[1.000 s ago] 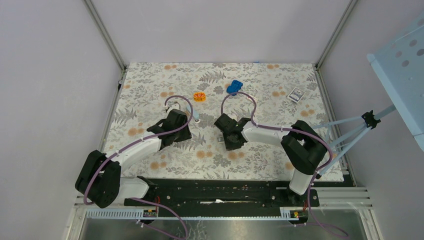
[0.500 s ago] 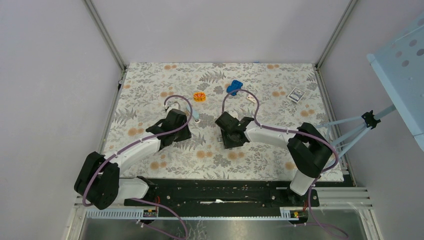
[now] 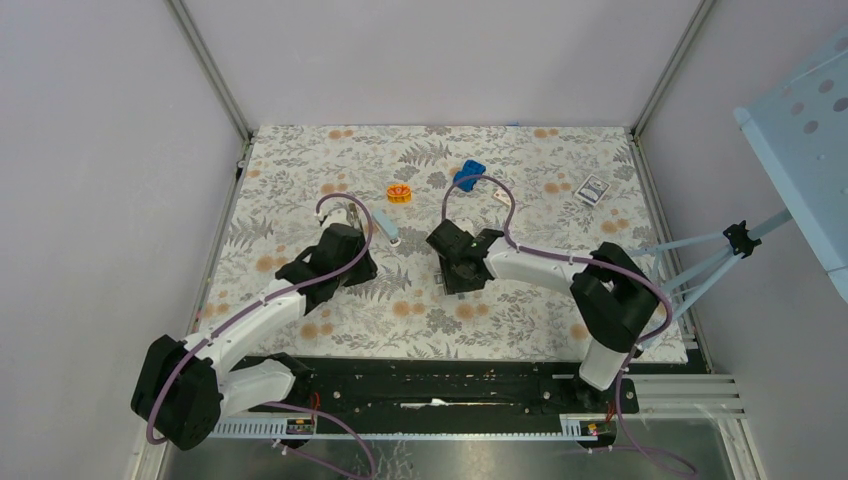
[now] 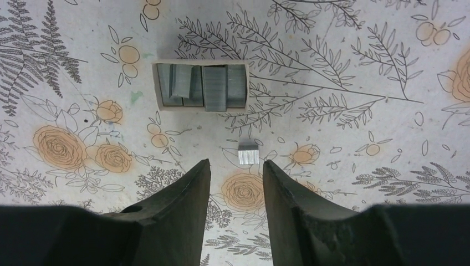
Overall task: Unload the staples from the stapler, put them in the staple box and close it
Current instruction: Adjust the staple at the center of the board, then pick up the staple from the center of the board.
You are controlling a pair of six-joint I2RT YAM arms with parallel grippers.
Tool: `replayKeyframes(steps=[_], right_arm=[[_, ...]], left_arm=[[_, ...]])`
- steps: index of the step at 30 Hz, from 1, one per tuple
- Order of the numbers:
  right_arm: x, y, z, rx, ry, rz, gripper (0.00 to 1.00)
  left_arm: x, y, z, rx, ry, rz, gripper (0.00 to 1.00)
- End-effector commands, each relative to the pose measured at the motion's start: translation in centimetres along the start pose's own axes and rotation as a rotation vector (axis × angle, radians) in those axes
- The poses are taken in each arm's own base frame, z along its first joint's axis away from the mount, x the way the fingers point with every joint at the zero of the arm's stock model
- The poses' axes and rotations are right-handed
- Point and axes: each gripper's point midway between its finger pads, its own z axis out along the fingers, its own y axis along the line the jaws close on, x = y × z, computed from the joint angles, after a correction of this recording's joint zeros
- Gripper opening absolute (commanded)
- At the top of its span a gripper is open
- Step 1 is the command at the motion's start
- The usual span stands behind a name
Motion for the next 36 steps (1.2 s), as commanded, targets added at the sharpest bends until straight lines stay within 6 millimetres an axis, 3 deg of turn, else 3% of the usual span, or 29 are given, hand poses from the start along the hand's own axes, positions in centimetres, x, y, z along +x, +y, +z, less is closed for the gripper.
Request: replayKeyframes(steps=[1,12,23,27,36], right_arm=[[-0.6,0.2,0.3,0.038,0.008,-0.035,0.47],[0.8,-0.6,1.7,0.084,0.073,-0.065,0.47],[2.4,-1.0,2.7,0.079,0.114,-0.055,0.3],[1.9,-0.9,2.2,0.074,0.092,-0.051,0.25],[-1.8,-0.4,-1.0,0.065,-0.024,-0.075,0.21]], left_arm=[[-0.5,0.5,0.1,-0.018,-0.025,0.023,0.43],[-0.4,0.7,0.0,-0.021,-0.032,0.021,0.44],[-0.5,0.7,0.0,-0.015,-0.035,0.02,0.44],[-0.5,0.6,-0.1,-0.012,-0.035,0.019,0.44],[-0.8,0.5,-0.3,-0.01,-0.046,0.015,0.44]])
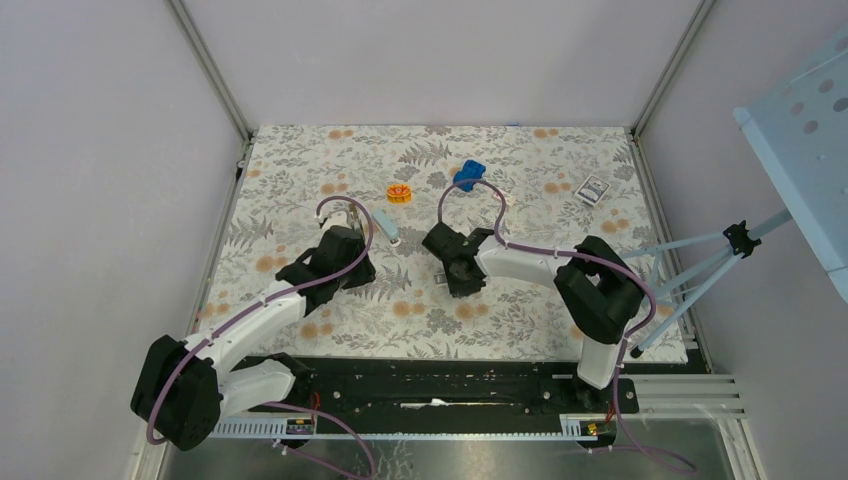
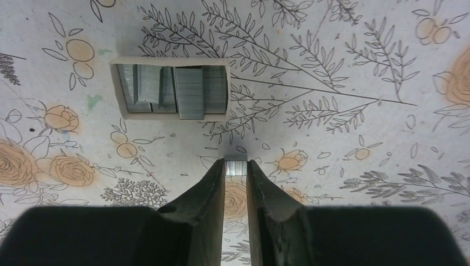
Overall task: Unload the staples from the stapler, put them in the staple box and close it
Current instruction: Pick up the staple from the center of the board, then place the staple in the staple box.
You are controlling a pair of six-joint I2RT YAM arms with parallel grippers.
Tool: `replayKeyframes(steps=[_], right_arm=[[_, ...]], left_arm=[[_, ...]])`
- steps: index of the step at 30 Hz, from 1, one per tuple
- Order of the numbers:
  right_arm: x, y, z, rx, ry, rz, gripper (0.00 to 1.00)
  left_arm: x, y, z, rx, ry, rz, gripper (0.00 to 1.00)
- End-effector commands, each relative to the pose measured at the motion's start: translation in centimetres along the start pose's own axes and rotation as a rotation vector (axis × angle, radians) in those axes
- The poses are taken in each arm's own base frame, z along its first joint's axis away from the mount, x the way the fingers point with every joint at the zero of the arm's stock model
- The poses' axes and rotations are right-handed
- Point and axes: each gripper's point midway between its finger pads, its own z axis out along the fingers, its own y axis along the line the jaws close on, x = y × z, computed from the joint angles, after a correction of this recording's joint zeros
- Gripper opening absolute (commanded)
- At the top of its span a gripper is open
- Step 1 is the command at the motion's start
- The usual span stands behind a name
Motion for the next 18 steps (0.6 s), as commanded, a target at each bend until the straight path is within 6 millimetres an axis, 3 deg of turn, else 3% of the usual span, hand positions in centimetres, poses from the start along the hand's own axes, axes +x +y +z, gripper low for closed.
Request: replayKeyframes(steps=[1,9,18], right_arm=[[-3.2,0.4,-3.6,-0.016,-0.113,-0.01,0.21],[-6.2,2.0,-5.1,-0.059,-0.181,-0.014,0.21],[-7.2,3.7,-3.6,-0.077,-0.163,0.001,0.2]], left_arm=[[-1.5,-0.3,-0.5,0.01,-0.06,-0.008,0.44],[-1.9,0.1,-1.0,-0.003,-0.078,-0.015,0.44],[-2.0,0.3,-1.2,-0.009,-0.09,-0.017,0.44]])
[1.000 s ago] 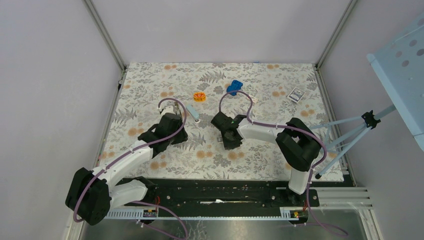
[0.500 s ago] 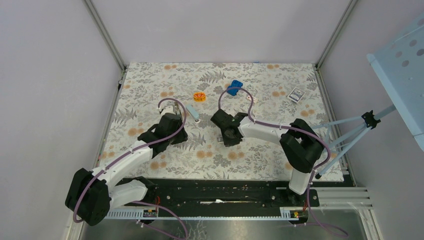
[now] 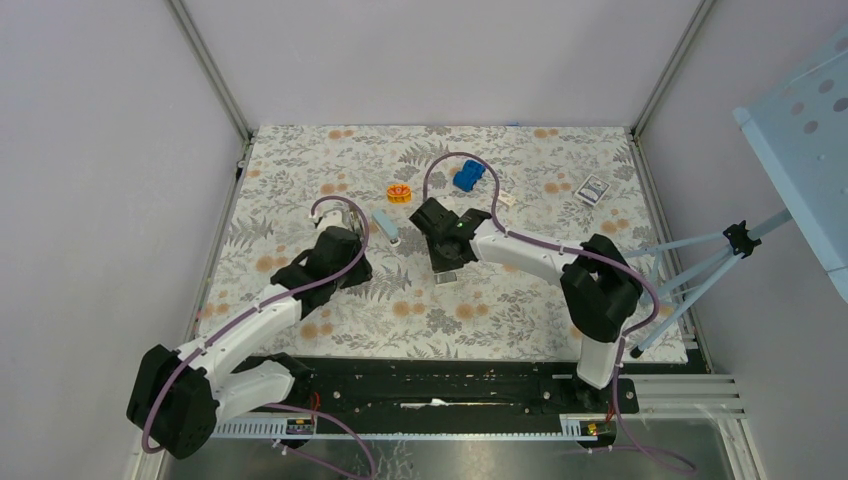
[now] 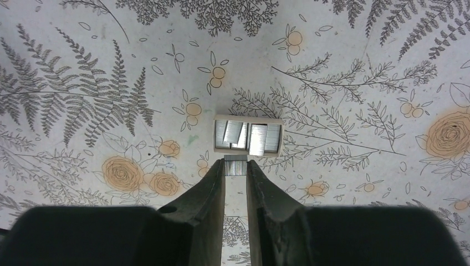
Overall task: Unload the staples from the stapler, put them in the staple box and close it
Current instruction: Place the staple in the staple box.
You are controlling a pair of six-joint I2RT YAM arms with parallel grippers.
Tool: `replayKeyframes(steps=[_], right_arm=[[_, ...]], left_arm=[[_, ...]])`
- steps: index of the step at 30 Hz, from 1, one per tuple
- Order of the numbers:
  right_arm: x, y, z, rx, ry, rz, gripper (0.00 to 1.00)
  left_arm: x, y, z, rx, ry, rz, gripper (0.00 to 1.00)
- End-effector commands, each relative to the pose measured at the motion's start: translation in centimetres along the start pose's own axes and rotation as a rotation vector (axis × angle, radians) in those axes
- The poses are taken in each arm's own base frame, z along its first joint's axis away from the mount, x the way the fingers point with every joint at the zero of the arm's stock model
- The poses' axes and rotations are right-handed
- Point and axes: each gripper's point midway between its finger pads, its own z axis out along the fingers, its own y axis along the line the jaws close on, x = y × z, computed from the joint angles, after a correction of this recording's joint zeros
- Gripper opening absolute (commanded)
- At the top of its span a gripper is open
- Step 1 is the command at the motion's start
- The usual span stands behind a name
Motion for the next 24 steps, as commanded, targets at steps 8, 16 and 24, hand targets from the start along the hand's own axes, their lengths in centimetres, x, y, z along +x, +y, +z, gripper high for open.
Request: replayKeyframes(steps=[8,16,24], right_arm=[[0.6,0.7,2.2,0.022,0.035,0.035,0.2],[1.1,0.6,3.1,0.038,0.05,0.055,0.21],[1.3,0.4,3.5,0.047,0.058,0.072,0.22]], left_arm=[[-1.2,0.1,-0.6,0.008,-0.054,-0.017,0.44],[-1.1,0.0,-0.6,0.013,-0.053,-0.017,0.44],[-1.0,0.0,-0.5,0.016,-0.051,-0.018,0.44]])
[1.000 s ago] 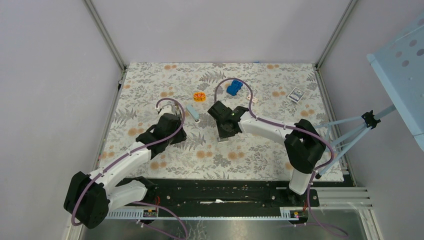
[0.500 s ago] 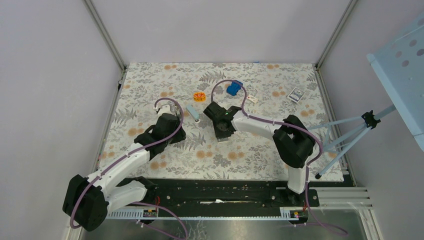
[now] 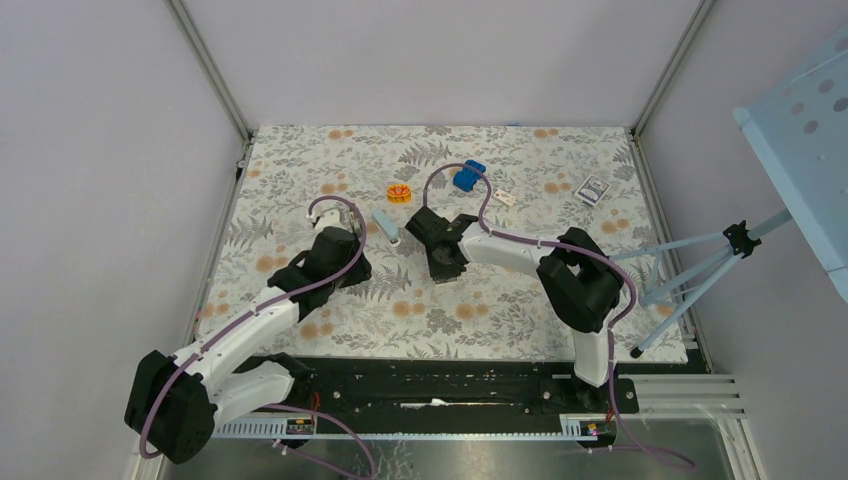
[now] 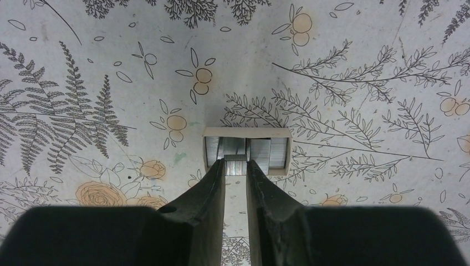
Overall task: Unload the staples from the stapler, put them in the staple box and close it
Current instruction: Place the staple in the staple box.
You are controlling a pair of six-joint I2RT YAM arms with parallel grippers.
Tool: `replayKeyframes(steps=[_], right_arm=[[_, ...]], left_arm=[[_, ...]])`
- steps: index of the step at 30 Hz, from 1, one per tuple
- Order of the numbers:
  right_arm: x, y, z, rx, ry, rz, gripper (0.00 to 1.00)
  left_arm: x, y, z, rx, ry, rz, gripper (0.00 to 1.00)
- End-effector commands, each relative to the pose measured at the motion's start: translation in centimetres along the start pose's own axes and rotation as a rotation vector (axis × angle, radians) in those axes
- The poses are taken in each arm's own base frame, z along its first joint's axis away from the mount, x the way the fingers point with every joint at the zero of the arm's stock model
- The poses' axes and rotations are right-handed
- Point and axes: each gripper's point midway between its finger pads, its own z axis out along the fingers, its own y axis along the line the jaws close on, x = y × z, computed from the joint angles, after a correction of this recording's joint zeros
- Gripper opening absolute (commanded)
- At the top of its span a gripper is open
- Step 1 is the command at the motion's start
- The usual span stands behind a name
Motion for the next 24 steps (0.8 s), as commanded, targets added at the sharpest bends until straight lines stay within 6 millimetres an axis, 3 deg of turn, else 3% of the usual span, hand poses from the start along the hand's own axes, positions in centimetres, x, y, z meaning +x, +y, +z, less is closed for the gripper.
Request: replayKeyframes(steps=[1,13,24], right_arm=[[-1.0,0.4,-0.2,-0.003,-0.025,0.029,0.22],[-1.6,1.0,-0.7,-0.029,-0.041,0.033,0.35],[-3.0,0.8,-2.5,-0.031,-0.089,0.026,0.36]], left_arm=[[-0.4,0.1,0.0,0.003,-0.028,-0.01,0.44],[-0.4,0.1,-0.1,0.005,-0.03,-0.013,0.44],[-0.4,0.0,-0.2,0.012,-0.031,-0.014,0.44]])
